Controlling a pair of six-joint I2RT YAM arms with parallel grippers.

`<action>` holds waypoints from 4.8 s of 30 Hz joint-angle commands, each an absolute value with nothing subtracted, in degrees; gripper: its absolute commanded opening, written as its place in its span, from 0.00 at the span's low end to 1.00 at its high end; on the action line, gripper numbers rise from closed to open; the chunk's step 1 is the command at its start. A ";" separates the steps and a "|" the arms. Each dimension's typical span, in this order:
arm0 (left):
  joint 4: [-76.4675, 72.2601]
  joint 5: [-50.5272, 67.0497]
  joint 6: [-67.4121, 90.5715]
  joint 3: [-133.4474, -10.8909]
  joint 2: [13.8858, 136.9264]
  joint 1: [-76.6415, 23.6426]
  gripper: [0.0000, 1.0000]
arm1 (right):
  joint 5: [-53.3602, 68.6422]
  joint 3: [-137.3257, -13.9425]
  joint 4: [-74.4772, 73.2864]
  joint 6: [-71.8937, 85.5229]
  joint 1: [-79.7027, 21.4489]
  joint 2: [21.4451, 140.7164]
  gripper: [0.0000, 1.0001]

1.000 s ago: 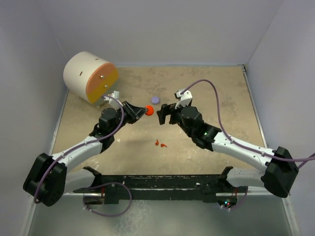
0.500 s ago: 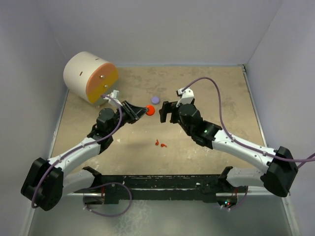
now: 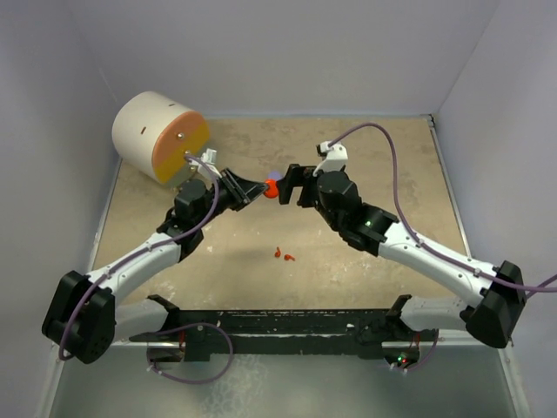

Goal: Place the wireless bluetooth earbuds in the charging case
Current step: Pick up the charging case at the center of the board, then open the charging case, then pick up the earbud from the center of the board.

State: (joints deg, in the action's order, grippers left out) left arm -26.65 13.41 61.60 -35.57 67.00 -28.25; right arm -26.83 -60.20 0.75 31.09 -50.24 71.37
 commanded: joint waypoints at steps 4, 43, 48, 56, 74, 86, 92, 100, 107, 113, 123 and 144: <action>-36.02 13.67 65.02 -33.55 69.94 -28.08 0.00 | -25.22 -53.67 3.60 38.08 -50.27 64.29 0.99; -59.41 23.27 69.72 -27.10 83.77 -28.48 0.00 | -10.67 -28.46 30.11 42.99 -44.02 58.90 0.94; -63.13 24.37 72.26 -27.17 85.84 -28.56 0.00 | -8.92 -27.14 32.24 43.15 -42.24 58.48 0.93; -69.72 25.19 75.58 -26.74 90.34 -29.93 0.00 | -6.12 -25.93 34.72 43.39 -39.64 59.37 0.92; -67.51 24.12 76.04 -25.80 88.82 -30.76 0.00 | -6.85 -28.94 33.74 44.01 -38.20 69.42 0.92; -58.46 17.28 77.69 -26.12 86.30 -29.43 0.00 | -14.81 -32.94 23.38 41.98 -38.39 67.58 0.90; -51.66 11.05 75.35 -26.51 83.99 -28.56 0.00 | -16.78 -32.43 15.89 44.23 -45.45 63.13 0.87; -48.38 9.73 75.46 -27.03 83.19 -28.35 0.00 | -29.79 -46.19 -6.45 52.77 -63.45 81.82 0.85; -46.80 9.43 74.72 -26.57 82.51 -27.77 0.00 | -33.76 -51.33 -12.48 55.64 -68.02 86.51 0.83; -47.64 9.96 74.88 -25.72 82.57 -27.52 0.00 | -33.88 -51.40 -9.32 52.40 -68.03 87.19 0.78; -48.89 10.61 75.37 -24.53 82.54 -27.16 0.00 | -32.13 -53.27 -3.66 47.48 -67.94 90.10 0.69; -48.08 11.23 75.52 -23.93 80.62 -26.72 0.00 | -31.00 -54.00 -15.33 45.71 -65.05 85.83 0.63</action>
